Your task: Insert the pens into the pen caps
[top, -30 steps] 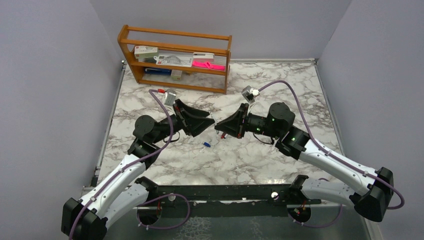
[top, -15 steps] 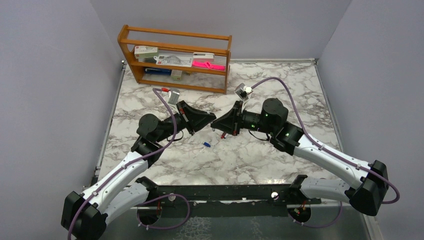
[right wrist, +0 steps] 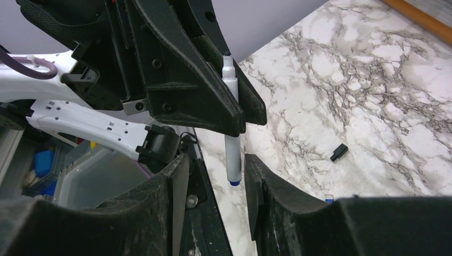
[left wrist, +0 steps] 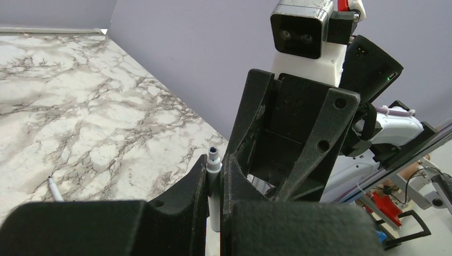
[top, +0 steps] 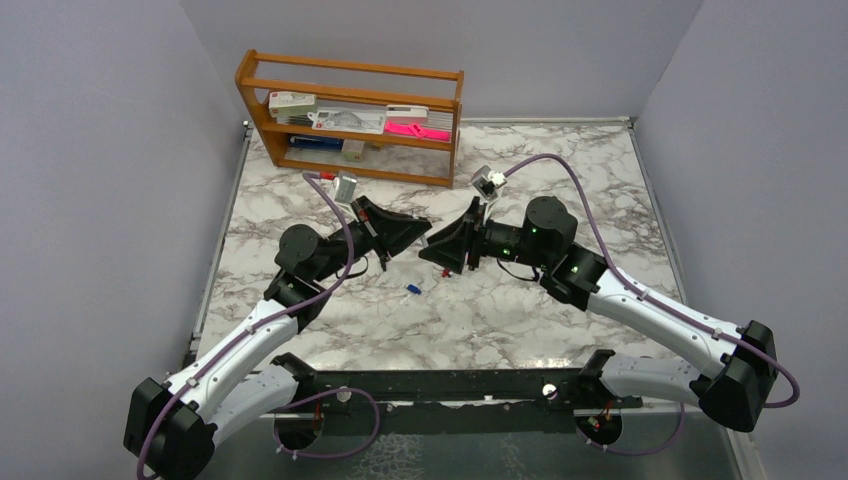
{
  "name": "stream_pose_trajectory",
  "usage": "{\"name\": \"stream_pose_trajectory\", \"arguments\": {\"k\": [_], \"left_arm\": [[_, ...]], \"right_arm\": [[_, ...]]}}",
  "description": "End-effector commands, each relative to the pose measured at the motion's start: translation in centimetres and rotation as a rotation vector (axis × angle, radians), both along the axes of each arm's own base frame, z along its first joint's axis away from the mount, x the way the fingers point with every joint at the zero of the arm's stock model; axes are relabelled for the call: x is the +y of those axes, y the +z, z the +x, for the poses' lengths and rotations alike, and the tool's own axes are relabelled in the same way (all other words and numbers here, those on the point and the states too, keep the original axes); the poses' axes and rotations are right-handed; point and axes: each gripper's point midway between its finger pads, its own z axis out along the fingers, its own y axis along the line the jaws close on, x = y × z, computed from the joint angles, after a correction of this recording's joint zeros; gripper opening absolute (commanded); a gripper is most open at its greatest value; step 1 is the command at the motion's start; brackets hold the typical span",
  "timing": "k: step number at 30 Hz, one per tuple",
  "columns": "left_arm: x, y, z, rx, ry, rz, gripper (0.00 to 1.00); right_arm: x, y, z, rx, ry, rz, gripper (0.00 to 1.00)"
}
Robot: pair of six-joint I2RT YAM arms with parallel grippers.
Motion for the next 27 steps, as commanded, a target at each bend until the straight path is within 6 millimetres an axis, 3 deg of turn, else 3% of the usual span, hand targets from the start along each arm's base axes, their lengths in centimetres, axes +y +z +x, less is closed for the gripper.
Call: {"name": "stream_pose_trajectory", "arguments": {"k": [1,3,8,11,14,16,21,27], "left_arm": [[0.4,3.7,-0.2,-0.070,0.014,-0.072,0.00],[0.4,4.0,-0.3,-0.075,0.013,-0.077,0.00],[0.5,4.3,-0.5,-0.076,0.008,-0.087,0.00],[0.3,3.8,-0.6,-0.070,-0.006,-0.078,0.00],[0.3,3.1,-0.6,-0.052,-0.006,-0.074,0.02],[0.4,2.7,-0.7,-0.042,-0.003,-0.075,0.10],[0.6,2.2,-0.7,-0.038,0.013,-0.078,0.42],[0.4,1.7,-0.8,-0.036,0.006,-0.074,0.48]], "right_arm": [[0.1,0.5,0.2,-0.024,-0.009,0.011,0.37],[0.2,0.3,0.3,-0.021,-0.009,0.008,0.31],[0.4,0.1,0.5,-0.019,-0.014,0.004,0.28],[0.3,0.2,0.6,-0.020,-0.022,0.008,0.04],[0.1,0.7,0.4,-0.029,-0.022,0.032,0.02],[0.0,1.2,0.2,-0.036,-0.020,0.057,0.02],[0.0,2.0,-0.2,-0.008,-0.014,0.129,0.02],[0.1,2.5,-0.1,0.046,-0.027,0.222,0.02]]}}
